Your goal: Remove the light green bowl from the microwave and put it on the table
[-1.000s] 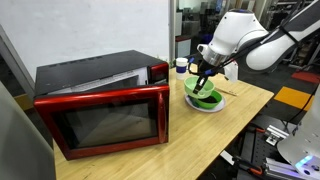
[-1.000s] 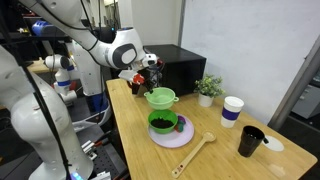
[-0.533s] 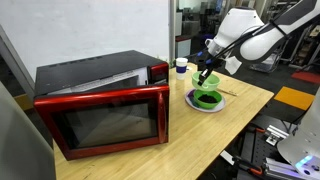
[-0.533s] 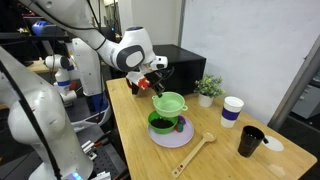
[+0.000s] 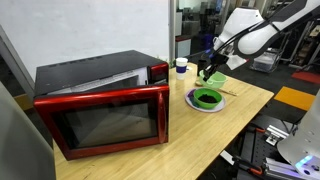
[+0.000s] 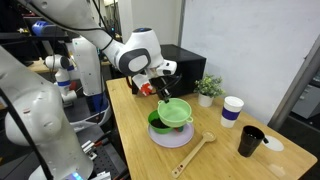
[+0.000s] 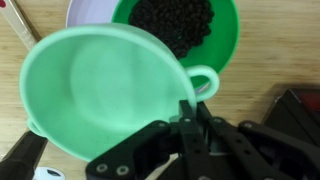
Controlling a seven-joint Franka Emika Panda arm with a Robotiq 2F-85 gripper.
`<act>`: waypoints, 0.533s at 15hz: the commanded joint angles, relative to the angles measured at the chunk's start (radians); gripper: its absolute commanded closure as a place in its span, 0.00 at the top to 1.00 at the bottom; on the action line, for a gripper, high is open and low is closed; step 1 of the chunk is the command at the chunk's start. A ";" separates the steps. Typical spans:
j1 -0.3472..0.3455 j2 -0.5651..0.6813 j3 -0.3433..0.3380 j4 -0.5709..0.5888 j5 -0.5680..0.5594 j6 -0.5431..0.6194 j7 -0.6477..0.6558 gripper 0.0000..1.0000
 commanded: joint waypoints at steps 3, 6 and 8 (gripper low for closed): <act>-0.082 0.004 -0.011 0.000 0.007 -0.018 0.045 0.02; -0.106 0.003 -0.007 0.000 0.004 -0.018 0.068 0.02; -0.095 0.000 -0.008 0.000 0.008 -0.007 0.052 0.09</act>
